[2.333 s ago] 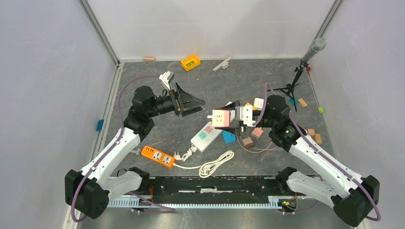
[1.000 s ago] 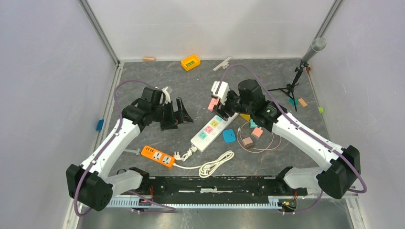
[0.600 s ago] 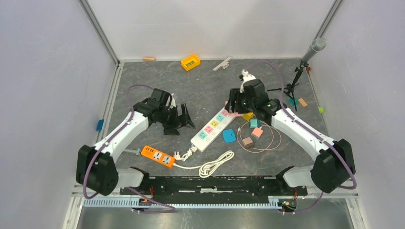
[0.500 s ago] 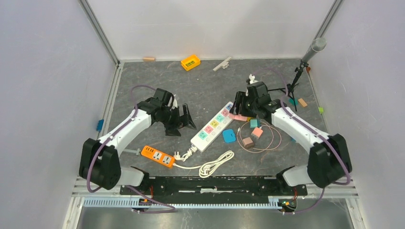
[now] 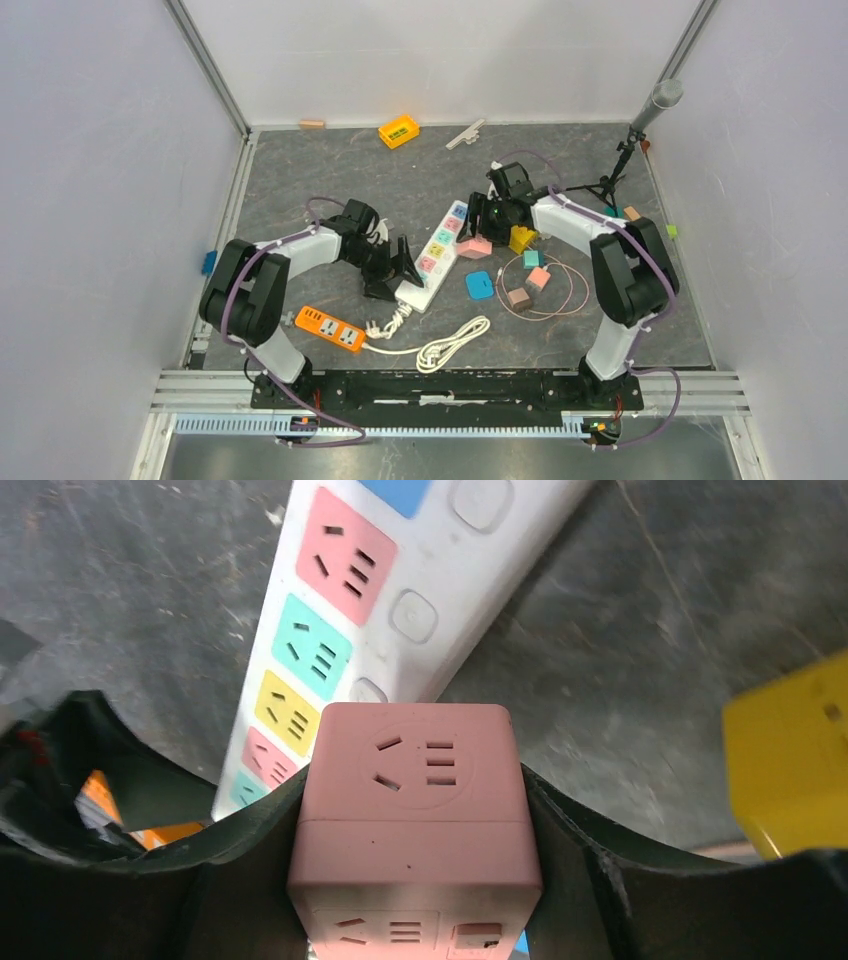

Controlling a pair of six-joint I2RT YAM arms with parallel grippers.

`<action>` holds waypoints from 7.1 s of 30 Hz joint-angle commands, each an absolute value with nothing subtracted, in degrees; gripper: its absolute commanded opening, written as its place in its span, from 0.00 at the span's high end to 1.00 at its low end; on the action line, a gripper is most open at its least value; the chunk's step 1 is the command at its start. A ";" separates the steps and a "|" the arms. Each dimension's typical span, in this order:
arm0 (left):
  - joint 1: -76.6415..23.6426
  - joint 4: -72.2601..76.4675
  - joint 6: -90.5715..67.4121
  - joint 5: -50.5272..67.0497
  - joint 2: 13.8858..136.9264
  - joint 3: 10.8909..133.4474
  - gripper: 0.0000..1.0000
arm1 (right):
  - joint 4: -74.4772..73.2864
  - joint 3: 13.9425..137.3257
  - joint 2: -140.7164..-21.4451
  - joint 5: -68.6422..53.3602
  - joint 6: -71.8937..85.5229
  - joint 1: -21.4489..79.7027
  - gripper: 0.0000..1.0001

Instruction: Insert the plug

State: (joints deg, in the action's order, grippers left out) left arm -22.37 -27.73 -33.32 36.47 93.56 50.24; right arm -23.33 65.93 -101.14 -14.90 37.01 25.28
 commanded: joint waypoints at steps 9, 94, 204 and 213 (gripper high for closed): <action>-33.80 -9.04 -41.21 46.86 98.23 49.67 0.05 | -24.07 82.17 -112.38 -22.40 31.12 27.77 1.00; -23.25 -31.54 -40.88 19.37 71.40 49.45 0.11 | -54.22 107.20 -119.27 -17.28 8.59 34.72 1.00; -18.92 -35.54 -35.83 14.07 52.11 36.08 0.00 | -58.52 104.90 -122.27 -28.40 -1.24 40.08 1.00; -18.91 -35.59 -35.77 13.89 52.12 35.97 0.00 | -58.29 104.30 -123.20 -27.67 -1.19 40.69 1.00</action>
